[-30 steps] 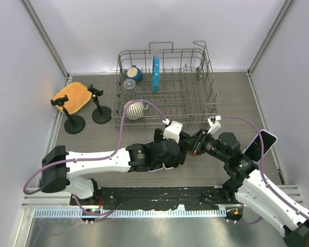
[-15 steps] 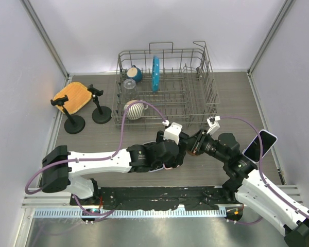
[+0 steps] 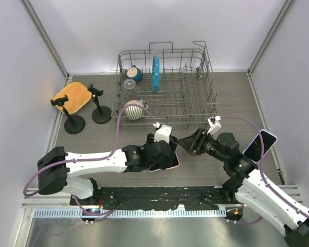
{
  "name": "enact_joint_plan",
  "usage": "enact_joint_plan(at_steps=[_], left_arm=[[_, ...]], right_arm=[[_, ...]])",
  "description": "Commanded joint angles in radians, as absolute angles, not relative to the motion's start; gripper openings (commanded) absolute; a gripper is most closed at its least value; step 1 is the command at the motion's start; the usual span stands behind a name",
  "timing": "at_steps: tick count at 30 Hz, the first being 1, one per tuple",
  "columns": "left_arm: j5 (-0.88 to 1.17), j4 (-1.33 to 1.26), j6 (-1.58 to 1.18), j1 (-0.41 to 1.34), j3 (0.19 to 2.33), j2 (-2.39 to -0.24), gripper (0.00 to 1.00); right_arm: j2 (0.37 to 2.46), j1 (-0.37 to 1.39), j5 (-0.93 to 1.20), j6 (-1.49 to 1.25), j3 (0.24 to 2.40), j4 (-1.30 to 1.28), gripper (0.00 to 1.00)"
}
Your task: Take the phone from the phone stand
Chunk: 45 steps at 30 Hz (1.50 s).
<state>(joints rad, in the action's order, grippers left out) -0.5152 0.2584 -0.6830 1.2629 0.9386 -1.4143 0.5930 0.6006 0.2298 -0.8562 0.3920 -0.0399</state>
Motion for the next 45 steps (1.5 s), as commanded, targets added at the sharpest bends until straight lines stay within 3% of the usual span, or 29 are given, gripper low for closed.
enact_joint_plan(at_steps=[1, 6, 11, 16, 22, 29, 31, 38, 45], left_arm=[[-0.538, 0.328, -0.767, 1.203, 0.878, -1.298, 0.29], [-0.589, 0.469, -0.891, 1.144, 0.805, -1.215, 0.22], [-0.611, 0.618, -0.985, 1.062, 0.758, -1.164, 0.12], [-0.603, 0.621, -1.048, 1.034, 0.736, -1.178, 0.07], [-0.635, 0.747, -1.19, 1.034, 0.805, -1.302, 0.11], [-0.612, 0.716, -1.249, 1.034, 0.821, -1.394, 0.13], [-0.607, 0.69, -1.256, 1.034, 0.812, -1.402, 0.21], [-0.594, 0.678, -1.301, 1.034, 0.81, -1.459, 0.25], [-0.586, 0.683, -1.321, 1.034, 0.804, -1.486, 0.39]], right_arm=[[0.565, 0.606, 0.126, -0.795, 0.457, -0.119, 0.7], [0.552, 0.606, 0.031, -0.729, 0.502, -0.212, 0.79], [0.532, 0.606, -0.078, -0.681, 0.531, -0.291, 0.8], [0.528, 0.606, -0.095, -0.687, 0.523, -0.301, 0.8], [0.528, 0.606, -0.094, -0.689, 0.52, -0.308, 0.8], [0.515, 0.606, -0.101, -0.686, 0.519, -0.321, 0.8], [0.512, 0.606, -0.101, -0.686, 0.518, -0.324, 0.8], [0.502, 0.606, -0.106, -0.687, 0.515, -0.334, 0.8], [0.509, 0.606, -0.106, -0.687, 0.514, -0.334, 0.8]])
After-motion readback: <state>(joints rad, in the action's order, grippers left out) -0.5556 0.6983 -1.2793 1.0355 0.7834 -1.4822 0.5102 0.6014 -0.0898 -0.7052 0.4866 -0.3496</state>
